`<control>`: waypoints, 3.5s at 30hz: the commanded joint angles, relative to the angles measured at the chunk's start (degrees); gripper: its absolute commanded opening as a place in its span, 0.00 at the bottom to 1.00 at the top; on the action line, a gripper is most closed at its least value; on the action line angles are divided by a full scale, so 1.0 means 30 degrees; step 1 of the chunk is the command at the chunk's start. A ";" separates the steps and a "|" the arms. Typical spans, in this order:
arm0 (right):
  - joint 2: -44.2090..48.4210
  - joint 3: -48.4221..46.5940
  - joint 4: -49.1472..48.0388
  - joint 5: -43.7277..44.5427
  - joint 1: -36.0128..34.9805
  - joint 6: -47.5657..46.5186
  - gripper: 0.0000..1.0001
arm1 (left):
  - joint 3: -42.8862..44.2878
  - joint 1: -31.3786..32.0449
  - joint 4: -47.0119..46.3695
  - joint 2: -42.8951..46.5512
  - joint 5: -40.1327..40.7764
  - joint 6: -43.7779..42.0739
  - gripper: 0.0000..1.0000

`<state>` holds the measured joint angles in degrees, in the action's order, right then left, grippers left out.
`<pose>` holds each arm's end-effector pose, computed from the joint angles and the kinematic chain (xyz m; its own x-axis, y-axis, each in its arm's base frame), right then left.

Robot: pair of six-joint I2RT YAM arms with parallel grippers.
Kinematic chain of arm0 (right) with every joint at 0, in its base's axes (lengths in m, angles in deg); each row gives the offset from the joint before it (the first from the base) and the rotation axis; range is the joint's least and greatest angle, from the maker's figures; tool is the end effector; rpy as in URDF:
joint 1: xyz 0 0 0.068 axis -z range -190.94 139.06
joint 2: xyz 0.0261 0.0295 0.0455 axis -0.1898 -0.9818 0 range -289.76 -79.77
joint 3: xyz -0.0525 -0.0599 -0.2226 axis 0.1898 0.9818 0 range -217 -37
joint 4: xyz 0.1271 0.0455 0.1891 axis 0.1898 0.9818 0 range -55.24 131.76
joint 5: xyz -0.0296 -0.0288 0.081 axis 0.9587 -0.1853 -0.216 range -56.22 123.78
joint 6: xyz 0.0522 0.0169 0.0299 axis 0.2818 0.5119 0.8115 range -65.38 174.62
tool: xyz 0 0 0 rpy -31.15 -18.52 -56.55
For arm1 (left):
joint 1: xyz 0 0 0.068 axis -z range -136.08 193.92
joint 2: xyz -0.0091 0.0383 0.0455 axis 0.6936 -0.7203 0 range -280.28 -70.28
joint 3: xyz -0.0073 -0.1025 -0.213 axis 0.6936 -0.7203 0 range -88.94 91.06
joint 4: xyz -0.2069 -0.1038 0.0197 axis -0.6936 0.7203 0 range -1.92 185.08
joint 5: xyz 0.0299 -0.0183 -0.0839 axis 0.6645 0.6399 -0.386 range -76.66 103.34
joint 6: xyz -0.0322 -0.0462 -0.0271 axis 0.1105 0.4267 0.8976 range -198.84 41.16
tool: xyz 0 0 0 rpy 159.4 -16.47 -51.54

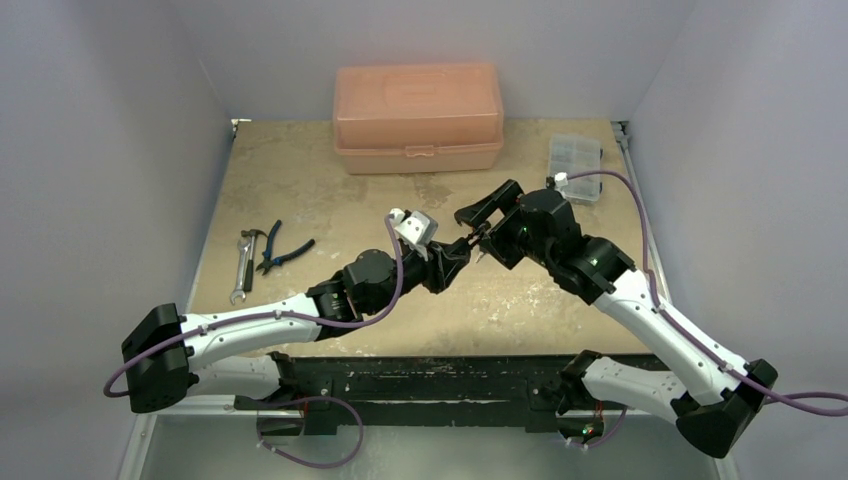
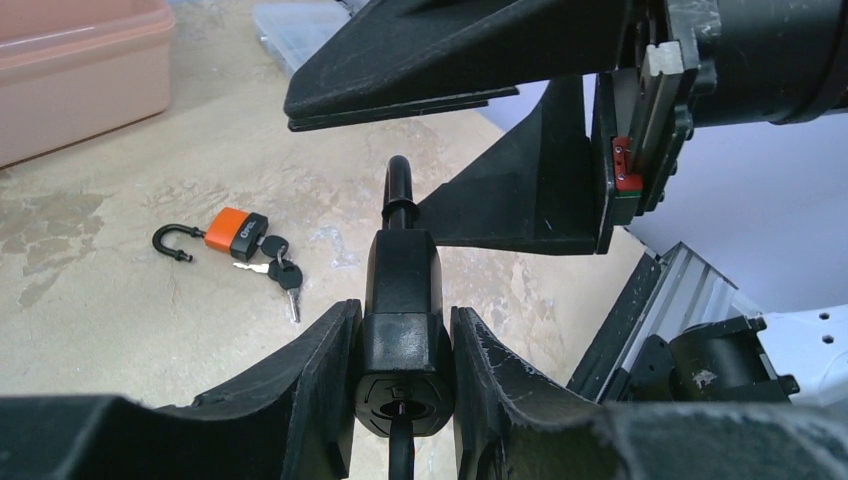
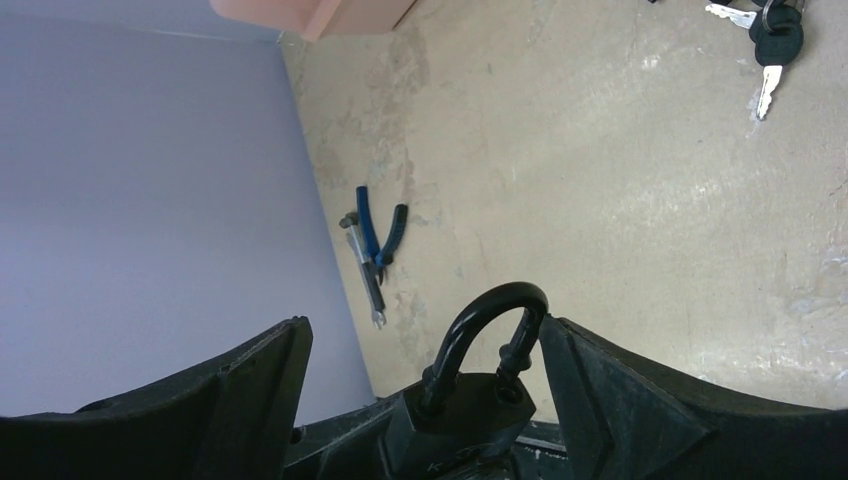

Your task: Unlock with the key

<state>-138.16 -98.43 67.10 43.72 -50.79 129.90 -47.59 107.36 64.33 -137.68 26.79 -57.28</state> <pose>0.1719 0.1329 0.3182 -0.5941 0.7450 -0.3032 0.2325 0.5199 0.8220 0.1313 -0.2379 0.2777 -0.2982 -0.2027 -0.9327 0.7059 0.6109 -0.3584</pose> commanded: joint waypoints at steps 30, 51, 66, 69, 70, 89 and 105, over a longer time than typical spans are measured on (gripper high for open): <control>0.1980 0.4066 -0.6528 -0.0922 -0.0073 -0.1150 0.00 | -0.2434 -0.0024 -0.4781 0.2694 -0.2196 0.4648 0.00; 0.6491 1.8069 -3.3937 -0.4742 -0.0067 -0.3449 0.00 | -0.5790 -0.0230 -0.6004 0.4522 -0.3132 1.0672 0.00; 0.4402 1.8620 -3.3610 -0.4822 -0.0061 -0.5548 0.00 | -0.9482 -0.1926 -0.7171 0.3386 -0.2756 1.2718 0.29; 0.4234 1.8605 -3.2970 -0.4545 -0.0058 -0.5669 0.00 | -0.9909 -0.1993 -0.7538 0.3005 -0.2671 1.2781 0.48; 0.4190 1.8572 -3.2695 -0.4454 -0.0050 -0.5686 0.00 | -0.9979 -0.2013 -0.7525 0.2986 -0.2624 1.2707 0.53; 0.2122 1.7518 -2.6703 -0.2502 -0.0054 -0.6711 0.00 | -0.5546 -0.2147 0.8056 0.9768 0.0887 0.8905 0.83; -0.5613 1.5685 -3.0299 -0.2849 -0.0045 -0.6180 0.00 | 0.2517 -0.2133 1.9889 1.2654 0.5697 0.3011 0.82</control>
<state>-151.20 -46.39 -12.20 34.91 -50.95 110.89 -42.48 101.28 116.35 -100.96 39.36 -41.50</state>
